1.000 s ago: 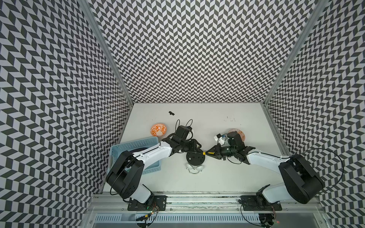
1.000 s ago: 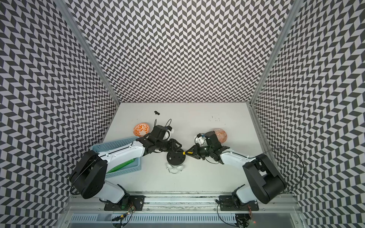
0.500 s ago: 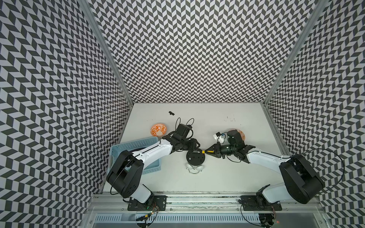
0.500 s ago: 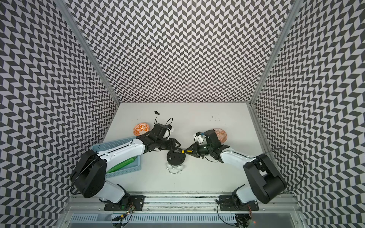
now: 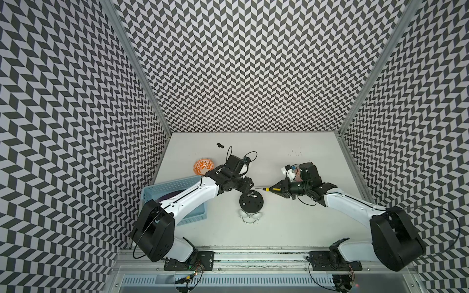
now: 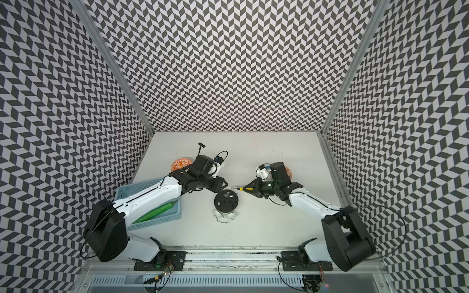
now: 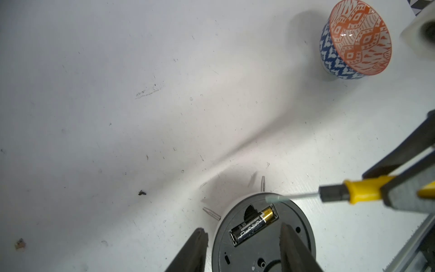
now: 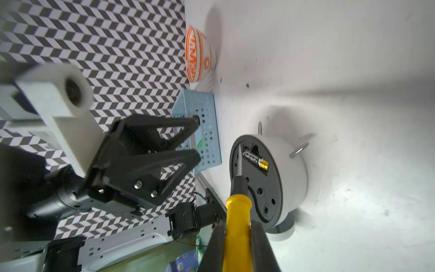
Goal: Remove the battery from the alarm
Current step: Release the battery from the alarm.
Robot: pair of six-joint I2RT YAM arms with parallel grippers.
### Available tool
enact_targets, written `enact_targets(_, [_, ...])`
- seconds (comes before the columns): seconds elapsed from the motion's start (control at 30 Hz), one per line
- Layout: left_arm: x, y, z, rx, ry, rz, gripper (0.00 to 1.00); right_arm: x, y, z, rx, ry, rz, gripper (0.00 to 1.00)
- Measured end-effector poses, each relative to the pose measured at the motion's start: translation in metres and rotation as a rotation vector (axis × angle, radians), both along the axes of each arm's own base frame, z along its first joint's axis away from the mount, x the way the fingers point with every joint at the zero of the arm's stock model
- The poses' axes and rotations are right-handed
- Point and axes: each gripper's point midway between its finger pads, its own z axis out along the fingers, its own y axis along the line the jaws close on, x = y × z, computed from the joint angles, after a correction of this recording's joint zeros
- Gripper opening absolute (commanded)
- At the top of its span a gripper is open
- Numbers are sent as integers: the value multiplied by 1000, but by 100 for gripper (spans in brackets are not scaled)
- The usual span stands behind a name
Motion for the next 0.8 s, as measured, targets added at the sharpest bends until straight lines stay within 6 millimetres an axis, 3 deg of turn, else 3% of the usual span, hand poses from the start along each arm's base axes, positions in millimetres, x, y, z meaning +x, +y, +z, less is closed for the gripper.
enact_targets(0.07, [-6,-1,-3,-11,40,18,52,10,-4,12,-45,-35,-13,0])
enact_targets(0.17, [-16,-5,-9,-59,114,42,49,8,5,20,-107,-60,20,0])
enact_targets(0.4, [-25,-13,-16,-137,234,112,45,-19,22,-5,-267,22,79,0])
enact_targets(0.8, [-28,-17,-42,-139,338,170,45,-24,19,-18,-327,61,63,0])
